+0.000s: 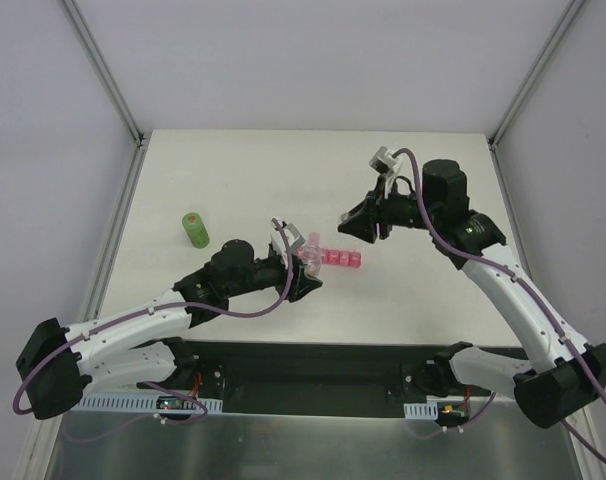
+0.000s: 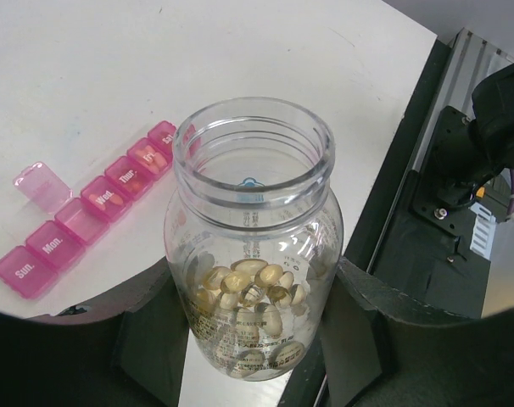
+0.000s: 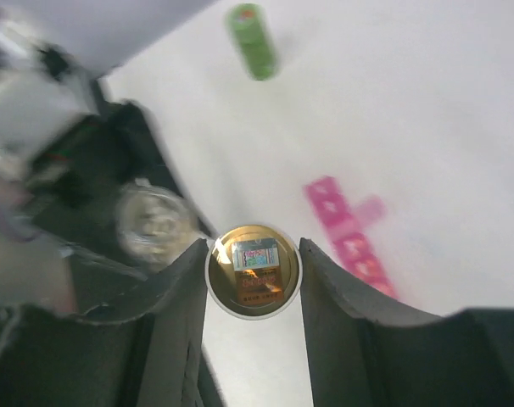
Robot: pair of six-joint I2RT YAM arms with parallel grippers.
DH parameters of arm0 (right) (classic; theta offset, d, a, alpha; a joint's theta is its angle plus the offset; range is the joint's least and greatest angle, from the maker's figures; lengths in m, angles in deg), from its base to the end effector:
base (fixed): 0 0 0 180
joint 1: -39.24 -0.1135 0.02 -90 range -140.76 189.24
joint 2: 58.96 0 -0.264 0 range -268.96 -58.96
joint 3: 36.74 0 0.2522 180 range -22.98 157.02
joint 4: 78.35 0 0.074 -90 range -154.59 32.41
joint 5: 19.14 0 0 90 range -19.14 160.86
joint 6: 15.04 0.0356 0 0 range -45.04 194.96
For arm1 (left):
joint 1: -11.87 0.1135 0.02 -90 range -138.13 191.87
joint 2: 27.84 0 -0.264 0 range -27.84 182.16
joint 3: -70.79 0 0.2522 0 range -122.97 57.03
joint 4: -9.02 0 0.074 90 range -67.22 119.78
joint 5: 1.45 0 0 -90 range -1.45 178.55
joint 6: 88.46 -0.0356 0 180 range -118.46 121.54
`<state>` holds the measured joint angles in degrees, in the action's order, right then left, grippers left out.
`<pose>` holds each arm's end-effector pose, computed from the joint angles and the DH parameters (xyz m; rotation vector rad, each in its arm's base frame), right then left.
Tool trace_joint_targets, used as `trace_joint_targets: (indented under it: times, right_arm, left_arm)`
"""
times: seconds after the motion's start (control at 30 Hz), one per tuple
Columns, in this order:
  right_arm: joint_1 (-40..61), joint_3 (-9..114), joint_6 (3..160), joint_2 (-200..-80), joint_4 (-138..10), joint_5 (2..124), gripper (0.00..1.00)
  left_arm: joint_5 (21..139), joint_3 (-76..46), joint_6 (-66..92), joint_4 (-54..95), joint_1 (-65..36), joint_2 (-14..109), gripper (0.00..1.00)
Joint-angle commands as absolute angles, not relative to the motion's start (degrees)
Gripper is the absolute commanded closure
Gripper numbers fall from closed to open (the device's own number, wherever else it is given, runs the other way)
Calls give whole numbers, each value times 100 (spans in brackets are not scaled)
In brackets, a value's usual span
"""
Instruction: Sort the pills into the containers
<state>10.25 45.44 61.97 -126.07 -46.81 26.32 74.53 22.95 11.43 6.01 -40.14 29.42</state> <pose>0.2119 0.1460 0.3941 -1.1512 1.4734 0.9110 0.1372 -0.1896 0.2822 0.8193 1.5852 -1.0025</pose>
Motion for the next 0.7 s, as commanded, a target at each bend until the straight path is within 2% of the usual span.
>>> trace_joint_targets:
  times: [0.0,0.17,0.27,0.43,0.67]
  right_arm:
    - [1621,3680,5336,-12242,-4692,4776,76]
    - [2367,2459,5097,-12347,-5167,5626,75]
    - [2674,2176,4763,-12689,-5439,6030,74]
    - [3150,2140,4552,-13375,-5554,6075,73]
    - [3309,2114,4551,-13920,-5607,6023,67]
  left_arm:
    - [7334,2468,1165,371,-3946,2622,100]
    - [7299,2706,1113,143,-3937,2446,100]
    - [7229,2838,1095,-41,-3937,2375,100]
    - [7088,3013,1104,-200,-3937,2332,100]
    - [7027,3154,1069,-332,-3929,2243,100]
